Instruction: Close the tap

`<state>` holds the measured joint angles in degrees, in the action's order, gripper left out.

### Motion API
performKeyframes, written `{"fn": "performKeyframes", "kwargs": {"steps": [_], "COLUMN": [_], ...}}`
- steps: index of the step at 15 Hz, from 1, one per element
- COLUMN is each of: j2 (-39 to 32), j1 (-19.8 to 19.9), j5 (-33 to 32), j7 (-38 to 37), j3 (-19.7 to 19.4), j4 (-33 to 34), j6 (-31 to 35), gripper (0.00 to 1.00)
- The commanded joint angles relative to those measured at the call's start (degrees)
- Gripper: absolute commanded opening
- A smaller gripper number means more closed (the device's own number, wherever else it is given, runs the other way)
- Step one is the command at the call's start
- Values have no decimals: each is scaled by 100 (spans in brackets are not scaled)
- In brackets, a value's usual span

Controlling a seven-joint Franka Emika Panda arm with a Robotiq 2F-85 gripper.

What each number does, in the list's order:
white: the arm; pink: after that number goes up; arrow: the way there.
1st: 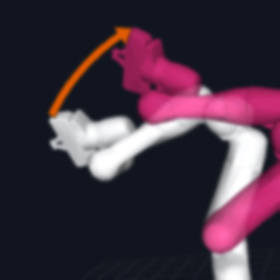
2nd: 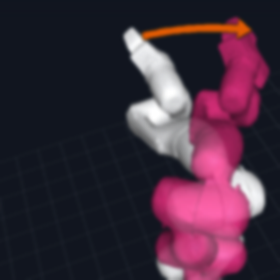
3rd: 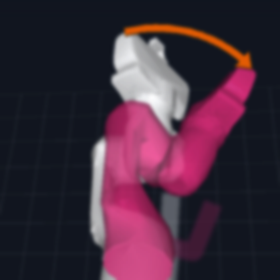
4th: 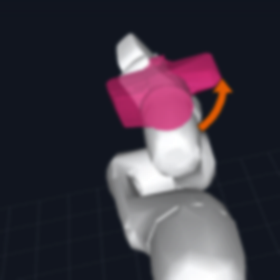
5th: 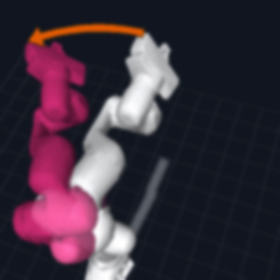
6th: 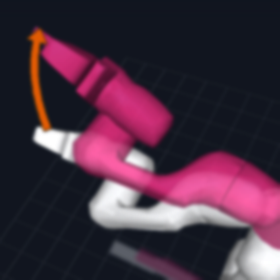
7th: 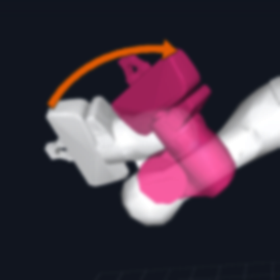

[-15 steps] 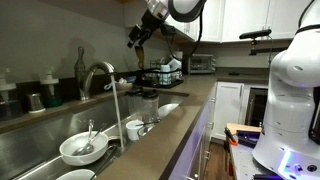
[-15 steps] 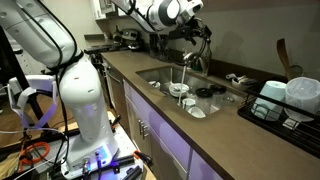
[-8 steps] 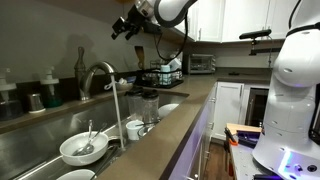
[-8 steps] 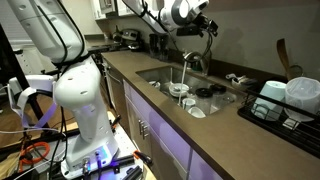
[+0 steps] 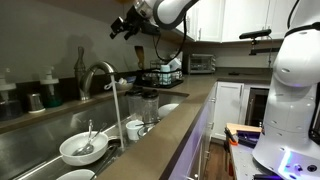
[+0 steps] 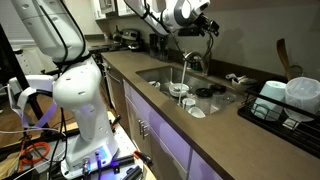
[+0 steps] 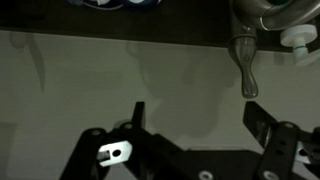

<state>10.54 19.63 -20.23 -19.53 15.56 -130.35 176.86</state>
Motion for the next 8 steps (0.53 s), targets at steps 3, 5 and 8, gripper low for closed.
{"fn": "performKeyframes", "kwargs": {"steps": [3,5,8], "j2": [-218,-207,-204], "j1": [835,1391,2101], "j5": [-444,-526,-231], "j7": [-971,-1185,-1118], "j3": [548,943,1635], "j4": [178,241,313], "j6": [878,1243,1534], "gripper": [100,100,100]}}
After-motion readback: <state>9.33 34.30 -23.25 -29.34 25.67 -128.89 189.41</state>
